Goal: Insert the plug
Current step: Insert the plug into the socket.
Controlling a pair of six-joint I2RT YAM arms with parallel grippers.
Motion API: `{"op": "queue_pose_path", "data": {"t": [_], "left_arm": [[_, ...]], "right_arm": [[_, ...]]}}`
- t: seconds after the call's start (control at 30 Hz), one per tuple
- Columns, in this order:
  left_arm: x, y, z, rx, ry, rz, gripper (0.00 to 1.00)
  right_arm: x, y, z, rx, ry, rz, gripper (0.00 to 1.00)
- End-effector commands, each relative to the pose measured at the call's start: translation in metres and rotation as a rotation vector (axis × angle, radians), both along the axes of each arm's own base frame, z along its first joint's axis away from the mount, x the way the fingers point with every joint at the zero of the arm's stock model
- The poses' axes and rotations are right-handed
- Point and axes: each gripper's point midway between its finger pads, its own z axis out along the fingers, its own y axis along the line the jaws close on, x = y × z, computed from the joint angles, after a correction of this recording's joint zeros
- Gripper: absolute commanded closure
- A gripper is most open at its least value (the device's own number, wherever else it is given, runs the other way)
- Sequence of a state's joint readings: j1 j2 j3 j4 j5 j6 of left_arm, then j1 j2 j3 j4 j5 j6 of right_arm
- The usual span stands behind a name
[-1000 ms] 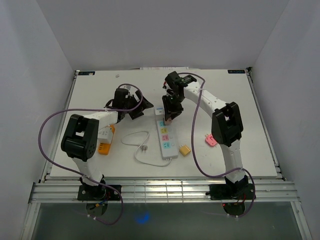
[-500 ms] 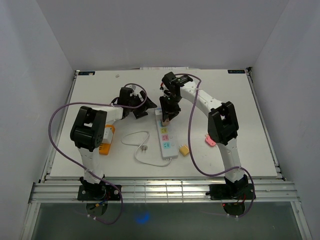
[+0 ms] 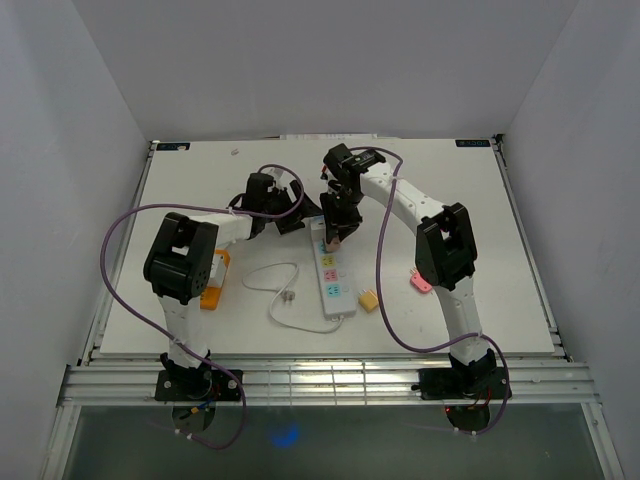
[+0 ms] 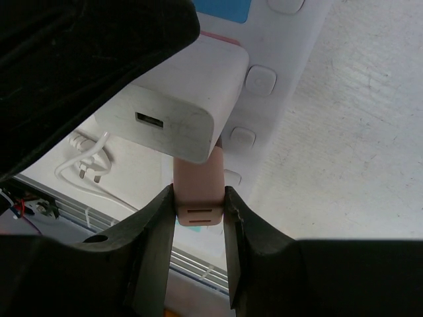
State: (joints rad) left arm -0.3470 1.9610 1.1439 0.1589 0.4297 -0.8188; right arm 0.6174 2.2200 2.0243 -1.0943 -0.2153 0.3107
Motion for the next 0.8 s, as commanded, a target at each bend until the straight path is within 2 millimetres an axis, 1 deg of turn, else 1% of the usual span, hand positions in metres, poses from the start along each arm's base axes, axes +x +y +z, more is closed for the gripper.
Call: {"op": "queue_pose_path", "data": {"t": [0.0,0.1,0.27,0.4,0.5,0.53,0.57,0.77], "left_arm": [[0.007,-0.006,0.022,-0.016,-0.07,-0.023,0.12],[0.007,-0.007,0.023,-0.018,-0.075,-0.028,0.12],[0.006,-0.008,0.024,-0.019,-0.077,-0.033,0.12],[0.005,-0.01,0.026,-0.025,-0.081,-0.041,0.12],[0.001,-0.017,0.026,-0.035,-0.077,-0.057,0.13],[0.0,-0.02,0.025,-0.038,-0.077,-0.064,0.13],[-0.004,-0.026,0.025,-0.038,-0.076,-0.075,0.13],[-0.022,-0.044,0.019,-0.054,-0.057,-0.099,0.13]], "right_arm": [[0.006,-0.012,0.013,-0.036,-0.054,-0.024,0.92],[0.007,-0.011,0.018,-0.034,-0.07,-0.023,0.92],[0.005,-0.014,0.011,-0.047,-0.05,-0.024,0.92],[0.003,-0.015,0.01,-0.051,-0.042,-0.024,0.92],[0.004,-0.017,0.008,-0.079,-0.034,-0.025,0.92],[0.003,-0.021,0.006,-0.105,-0.025,-0.027,0.92],[0.003,-0.023,0.006,-0.114,-0.026,-0.028,0.92],[0.004,-0.034,0.007,-0.179,-0.028,-0.041,0.92]]}}
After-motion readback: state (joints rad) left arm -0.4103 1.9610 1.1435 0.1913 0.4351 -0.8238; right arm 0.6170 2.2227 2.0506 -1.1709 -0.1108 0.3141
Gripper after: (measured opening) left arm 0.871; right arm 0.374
